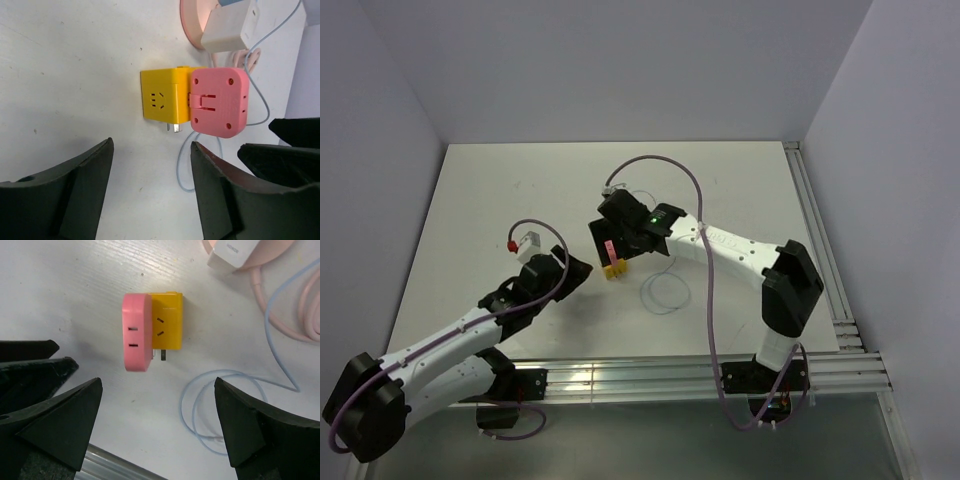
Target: Insert the plug
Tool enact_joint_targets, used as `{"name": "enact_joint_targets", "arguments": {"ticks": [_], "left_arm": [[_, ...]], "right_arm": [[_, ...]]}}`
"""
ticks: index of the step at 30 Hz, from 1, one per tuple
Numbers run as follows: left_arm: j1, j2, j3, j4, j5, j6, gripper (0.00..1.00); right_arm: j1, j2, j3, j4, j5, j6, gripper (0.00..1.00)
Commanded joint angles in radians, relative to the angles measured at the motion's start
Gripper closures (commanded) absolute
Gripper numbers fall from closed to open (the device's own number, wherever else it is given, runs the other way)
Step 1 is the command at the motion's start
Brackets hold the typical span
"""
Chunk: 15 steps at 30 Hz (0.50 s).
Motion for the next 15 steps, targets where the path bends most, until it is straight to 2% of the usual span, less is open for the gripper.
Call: {"name": "enact_joint_targets", "arguments": {"ticks": [1,2,6,15], "left_arm": [[-0.003,-0.045,-0.006,-0.031,-0.019,-0.023,0.3],[-0.002,-0.062,-0.009,-0.031,-0.014,-0.026,0.27],[0.023,-0.108,-0.041,-0.009,0.056,-0.041,0.25],[0.124,-0.223,-0.139,0.075,0.234,-0.069,0.19]], "right_arm": [[-0.01,-0.099,-0.054,0.082,0.03,-0.003,0.0],[-0.013,-0.128,-0.089,0.094,0.03,0.0,0.0],[-0.029,-0.207,-0.181,0.172,0.016,0.012,0.0],[-0.098,-0.446,-0.501,0.393,0.024,0.053,0.0]]}}
